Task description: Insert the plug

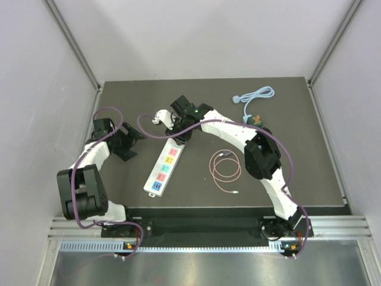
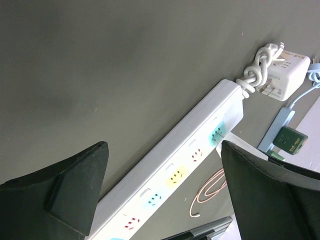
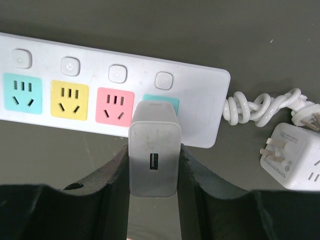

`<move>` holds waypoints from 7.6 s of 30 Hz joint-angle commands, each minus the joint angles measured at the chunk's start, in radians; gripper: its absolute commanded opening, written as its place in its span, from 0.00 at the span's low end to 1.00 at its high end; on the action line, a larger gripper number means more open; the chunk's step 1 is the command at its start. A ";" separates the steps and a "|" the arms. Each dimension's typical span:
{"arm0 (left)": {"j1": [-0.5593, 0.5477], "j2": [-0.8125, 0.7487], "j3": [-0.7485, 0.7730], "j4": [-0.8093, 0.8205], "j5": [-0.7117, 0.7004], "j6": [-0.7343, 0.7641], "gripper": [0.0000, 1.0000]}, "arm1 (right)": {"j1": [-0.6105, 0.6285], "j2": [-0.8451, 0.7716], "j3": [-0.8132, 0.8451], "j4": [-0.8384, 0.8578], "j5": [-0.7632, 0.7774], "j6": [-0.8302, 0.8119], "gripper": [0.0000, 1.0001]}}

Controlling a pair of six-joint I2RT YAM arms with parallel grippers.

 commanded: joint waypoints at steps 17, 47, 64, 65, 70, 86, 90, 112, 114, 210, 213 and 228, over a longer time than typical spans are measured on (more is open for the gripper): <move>0.006 -0.039 -0.016 0.068 0.022 -0.009 0.98 | -0.034 0.042 0.054 0.028 -0.036 -0.063 0.00; 0.006 -0.034 -0.017 0.076 0.044 -0.011 0.98 | -0.035 0.036 0.009 -0.036 -0.120 -0.058 0.00; 0.006 -0.024 -0.003 0.070 0.036 -0.025 0.98 | -0.006 0.079 -0.044 -0.009 -0.007 -0.027 0.00; 0.006 -0.022 0.000 0.070 0.024 -0.026 0.98 | -0.005 0.082 -0.056 -0.001 -0.010 -0.024 0.00; 0.005 -0.005 0.023 0.065 0.001 -0.061 0.98 | 0.015 0.135 -0.028 -0.030 0.004 -0.015 0.00; 0.012 -0.033 0.015 0.041 -0.142 -0.055 0.98 | 0.052 0.289 0.193 -0.134 0.059 -0.010 0.00; 0.012 -0.044 0.010 0.036 -0.172 -0.045 0.98 | 0.055 0.329 0.219 -0.157 0.097 -0.001 0.00; -0.017 -0.119 0.016 0.027 -0.272 0.015 0.98 | 0.060 0.229 0.374 -0.133 0.251 -0.014 0.59; -0.020 -0.105 0.038 0.002 -0.266 0.038 0.98 | 0.045 0.150 0.339 -0.096 0.245 0.014 0.74; -0.382 -0.289 0.079 0.293 0.544 -0.170 0.32 | 0.170 -0.707 -0.581 0.614 0.199 0.319 0.00; -0.382 -0.315 0.063 0.320 0.567 -0.202 0.00 | 0.170 -0.702 -0.583 0.614 0.196 0.339 0.16; -0.432 -0.341 0.128 0.180 0.608 0.309 0.00 | -0.129 -0.970 -0.782 0.483 -0.370 0.629 0.92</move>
